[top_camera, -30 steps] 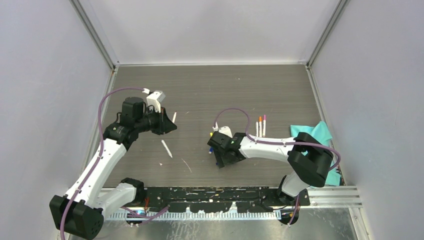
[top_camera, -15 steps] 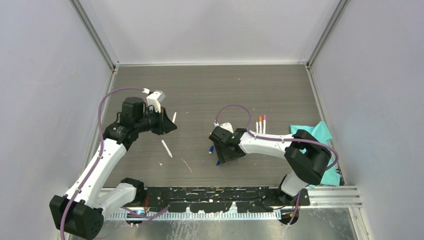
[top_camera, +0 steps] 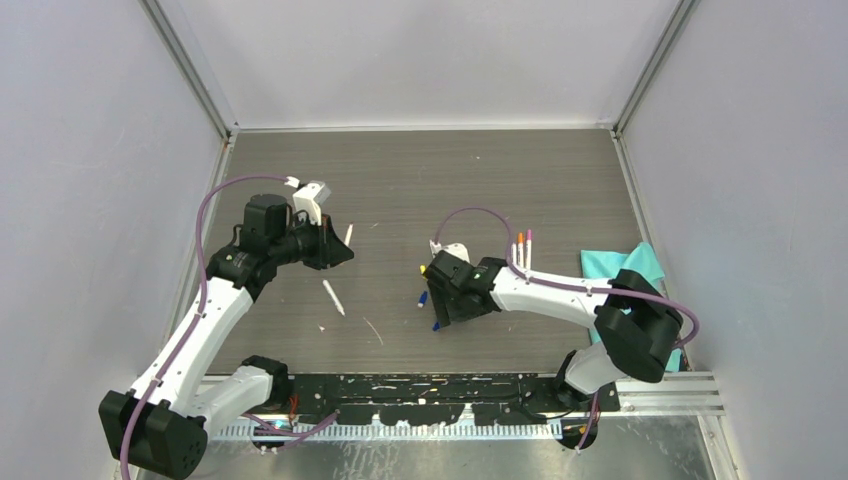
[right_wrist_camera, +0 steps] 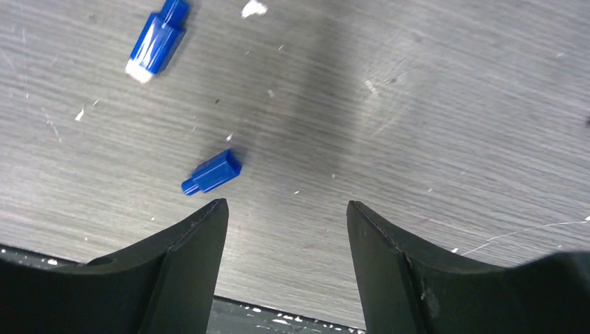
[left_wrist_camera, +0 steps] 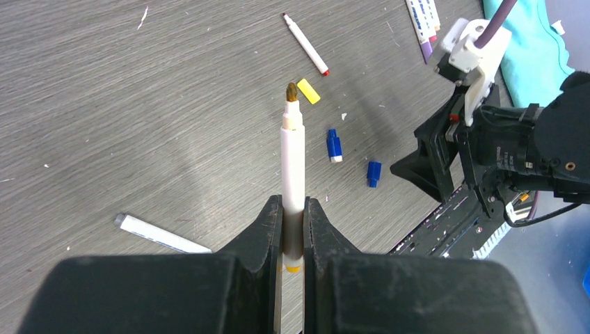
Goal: Insert the pens into the pen caps
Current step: Pick up the pen cap at the center of the board, then insert the pen cap onto the pen.
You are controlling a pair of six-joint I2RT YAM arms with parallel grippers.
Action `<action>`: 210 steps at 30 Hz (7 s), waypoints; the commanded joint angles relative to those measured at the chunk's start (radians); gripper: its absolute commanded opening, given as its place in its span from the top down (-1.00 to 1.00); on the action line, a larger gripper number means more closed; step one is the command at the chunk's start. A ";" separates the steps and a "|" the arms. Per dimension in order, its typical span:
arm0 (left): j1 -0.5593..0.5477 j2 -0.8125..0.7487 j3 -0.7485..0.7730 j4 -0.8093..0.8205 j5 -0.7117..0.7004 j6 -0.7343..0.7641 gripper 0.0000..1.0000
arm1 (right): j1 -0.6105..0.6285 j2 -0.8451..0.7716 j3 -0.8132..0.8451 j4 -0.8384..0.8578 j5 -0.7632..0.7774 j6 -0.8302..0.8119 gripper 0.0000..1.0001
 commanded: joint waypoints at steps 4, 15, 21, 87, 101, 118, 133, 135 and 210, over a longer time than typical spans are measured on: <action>0.002 -0.030 0.000 0.036 0.024 0.001 0.99 | 0.037 0.019 0.005 0.006 -0.011 0.036 -0.38; 0.002 -0.032 -0.001 0.036 0.024 0.001 0.99 | 0.038 0.053 0.001 0.009 0.047 0.050 -0.38; 0.003 -0.033 -0.001 0.035 0.024 0.002 0.99 | 0.038 0.076 0.003 0.015 0.069 0.053 -0.37; -0.003 -0.059 -0.004 0.038 0.023 -0.002 0.99 | 0.150 0.306 0.275 -0.058 0.122 0.199 0.30; -0.006 -0.055 -0.003 0.039 0.024 -0.002 0.99 | 0.153 0.263 0.216 -0.045 0.075 0.122 0.25; -0.006 -0.050 -0.006 0.038 0.024 -0.002 0.99 | 0.153 0.238 0.178 -0.028 0.023 0.110 0.28; -0.006 -0.049 -0.006 0.037 0.018 -0.001 1.00 | 0.152 0.227 0.171 -0.012 0.059 0.115 0.62; -0.006 -0.049 -0.007 0.036 0.016 -0.003 1.00 | 0.150 0.202 0.168 -0.012 0.068 0.120 0.78; -0.267 0.101 -0.002 0.455 0.350 -0.201 0.99 | -0.257 -0.438 0.011 0.785 -0.457 0.240 0.98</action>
